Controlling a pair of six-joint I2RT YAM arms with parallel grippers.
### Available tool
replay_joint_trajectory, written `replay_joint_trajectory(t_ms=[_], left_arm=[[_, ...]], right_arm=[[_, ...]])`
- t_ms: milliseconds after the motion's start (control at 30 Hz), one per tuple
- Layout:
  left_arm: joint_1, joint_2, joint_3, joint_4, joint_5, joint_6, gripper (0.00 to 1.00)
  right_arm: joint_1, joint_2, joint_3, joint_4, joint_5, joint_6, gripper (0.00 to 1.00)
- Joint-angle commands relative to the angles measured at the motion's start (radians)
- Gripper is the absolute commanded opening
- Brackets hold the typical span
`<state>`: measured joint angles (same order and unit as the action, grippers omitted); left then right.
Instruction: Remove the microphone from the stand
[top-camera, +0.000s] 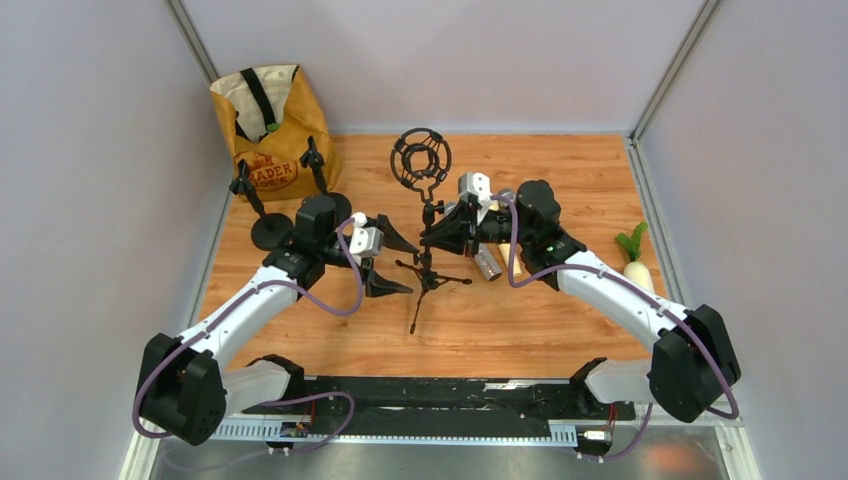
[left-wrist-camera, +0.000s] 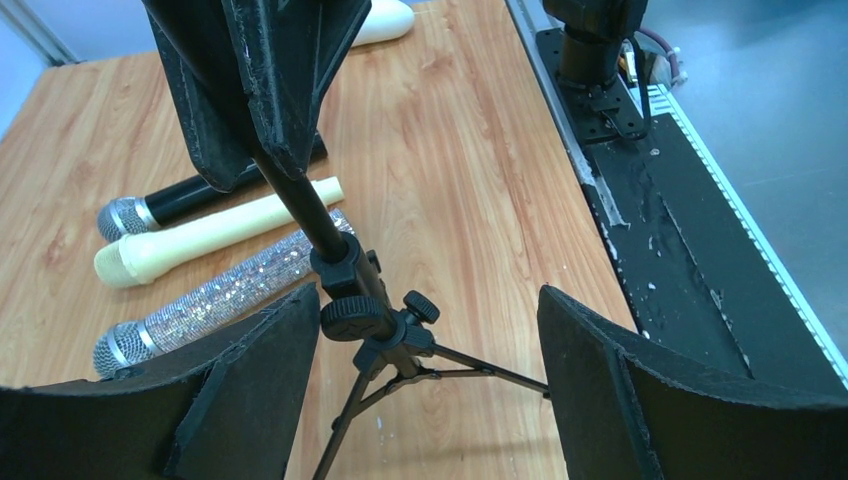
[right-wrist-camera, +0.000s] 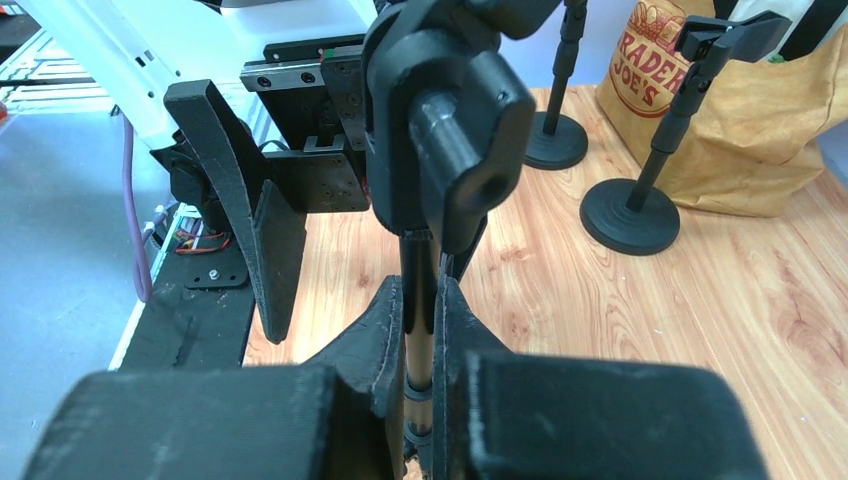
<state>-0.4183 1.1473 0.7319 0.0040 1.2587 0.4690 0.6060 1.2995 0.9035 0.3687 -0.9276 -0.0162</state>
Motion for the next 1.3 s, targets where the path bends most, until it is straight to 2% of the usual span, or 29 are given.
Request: replay_joint_trajectory(t_ms=[0, 467, 600, 733, 933, 1133, 1267], left_arm=[[-0.01, 0.006, -0.005, -0.05, 0.034, 0.04, 0.87], [-0.042, 0.034, -0.023, -0.061, 0.004, 0.071, 0.89], [-0.043, 0.011, -0.015, 0.074, -0.098, -0.013, 0.83], [-0.043, -0.008, 0.004, 0.113, -0.206, -0.049, 0.8], [-0.043, -0.015, 0.047, 0.071, -0.219, -0.003, 0.77], [-0.045, -0.029, 0.069, 0.056, -0.209, 0.016, 0.64], [-0.051, -0.031, 0.084, 0.01, -0.205, 0.06, 0.59]], right_arm=[[0.003, -0.065, 0.026, 0.087, 0.021, 0.005, 0.0], [-0.006, -0.097, 0.034, 0.078, 0.021, 0.009, 0.0], [-0.009, -0.097, 0.025, 0.079, 0.023, 0.002, 0.0], [-0.012, -0.094, 0.025, 0.084, 0.038, 0.01, 0.0], [-0.025, -0.075, 0.037, 0.102, 0.009, 0.099, 0.0], [-0.029, -0.057, 0.041, 0.096, 0.007, 0.116, 0.0], [-0.031, -0.042, 0.048, 0.096, 0.001, 0.127, 0.0]])
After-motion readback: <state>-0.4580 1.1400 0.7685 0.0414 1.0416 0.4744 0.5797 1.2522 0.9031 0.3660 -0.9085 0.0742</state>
